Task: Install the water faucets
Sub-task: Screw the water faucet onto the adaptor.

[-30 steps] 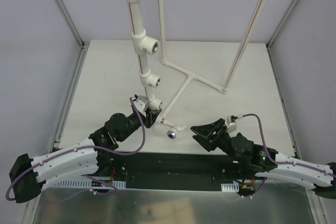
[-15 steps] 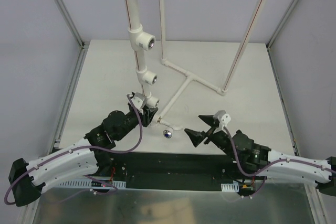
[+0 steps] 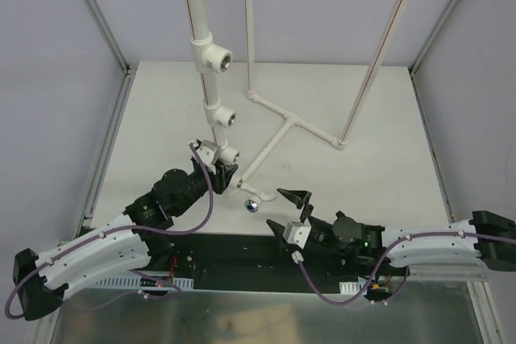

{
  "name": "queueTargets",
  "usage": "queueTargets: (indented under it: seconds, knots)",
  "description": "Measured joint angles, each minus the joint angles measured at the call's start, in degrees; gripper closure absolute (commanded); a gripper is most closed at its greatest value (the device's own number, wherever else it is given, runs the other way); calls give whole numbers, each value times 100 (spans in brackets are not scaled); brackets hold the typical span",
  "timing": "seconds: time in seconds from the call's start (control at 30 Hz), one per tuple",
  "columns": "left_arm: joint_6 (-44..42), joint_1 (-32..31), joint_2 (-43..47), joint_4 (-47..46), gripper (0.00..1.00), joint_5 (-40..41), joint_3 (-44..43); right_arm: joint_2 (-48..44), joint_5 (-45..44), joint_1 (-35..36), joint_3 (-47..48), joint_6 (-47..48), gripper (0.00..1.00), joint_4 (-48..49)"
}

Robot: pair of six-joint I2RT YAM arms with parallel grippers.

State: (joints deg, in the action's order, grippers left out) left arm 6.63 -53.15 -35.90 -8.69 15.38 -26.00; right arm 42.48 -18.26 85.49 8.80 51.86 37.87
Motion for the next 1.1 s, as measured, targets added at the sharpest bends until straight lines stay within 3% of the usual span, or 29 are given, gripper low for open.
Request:
queueTargets:
  seconds: [0.23,0.6,1.1]
  knots:
    - [24,0,79,72,100,-9,0,1215,-229,57,26,946,5,1346]
    - [52,0,155,149,100,-37,0,2341,-35,-221,551,1060,21,2315]
    - [103,2,151,105,100,-79,26,2885,400,-304,645,542,77,2704]
